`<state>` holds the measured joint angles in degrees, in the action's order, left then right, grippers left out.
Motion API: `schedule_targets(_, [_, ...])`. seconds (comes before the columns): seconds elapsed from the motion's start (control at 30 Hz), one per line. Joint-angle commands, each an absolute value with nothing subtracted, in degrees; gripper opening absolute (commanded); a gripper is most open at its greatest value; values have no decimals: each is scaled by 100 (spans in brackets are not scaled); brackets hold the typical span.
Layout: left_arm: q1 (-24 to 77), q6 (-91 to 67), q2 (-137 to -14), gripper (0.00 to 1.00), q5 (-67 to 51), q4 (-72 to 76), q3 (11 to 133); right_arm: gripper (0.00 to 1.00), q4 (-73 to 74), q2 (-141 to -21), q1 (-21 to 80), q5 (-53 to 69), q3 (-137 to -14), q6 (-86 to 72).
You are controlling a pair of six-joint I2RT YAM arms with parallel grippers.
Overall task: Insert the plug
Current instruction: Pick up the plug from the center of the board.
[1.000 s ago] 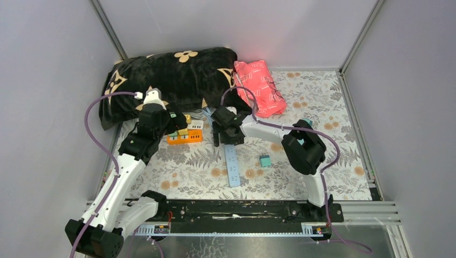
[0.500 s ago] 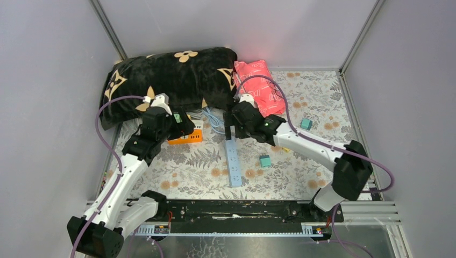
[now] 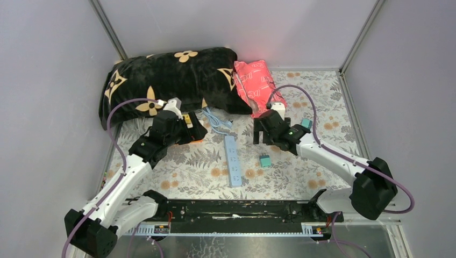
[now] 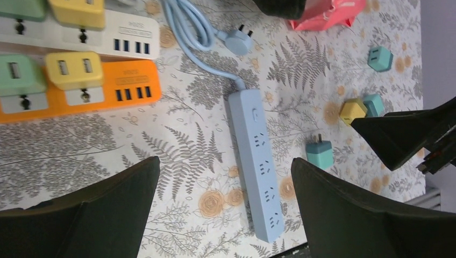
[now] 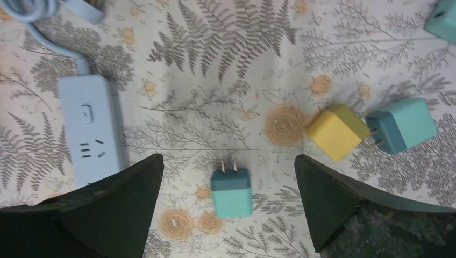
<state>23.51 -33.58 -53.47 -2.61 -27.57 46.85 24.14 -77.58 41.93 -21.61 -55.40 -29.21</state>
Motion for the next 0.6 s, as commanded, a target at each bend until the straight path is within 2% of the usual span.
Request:
schedule_targets(0.0, [2656, -3653, -5447, 100, -214, -2282, 4550, 99, 2427, -7392, 4124, -2026, -5202, -3092])
schedule_targets(0.1, [2845, -3769, -5535, 100, -153, -2163, 4473, 100, 2413, -7381, 4120, -1678, -5001, -3119])
schedule_targets(0.33, [3300, -3972, -5694, 100, 66, -1992, 4369, 88, 2355, -7607, 4129, -1102, -4714, -3149])
schedule_targets(0.57, [3568, -4121, -5856, 100, 131, -1740, 4248, 82, 2198, -7950, 4150, -889, -4414, -3186])
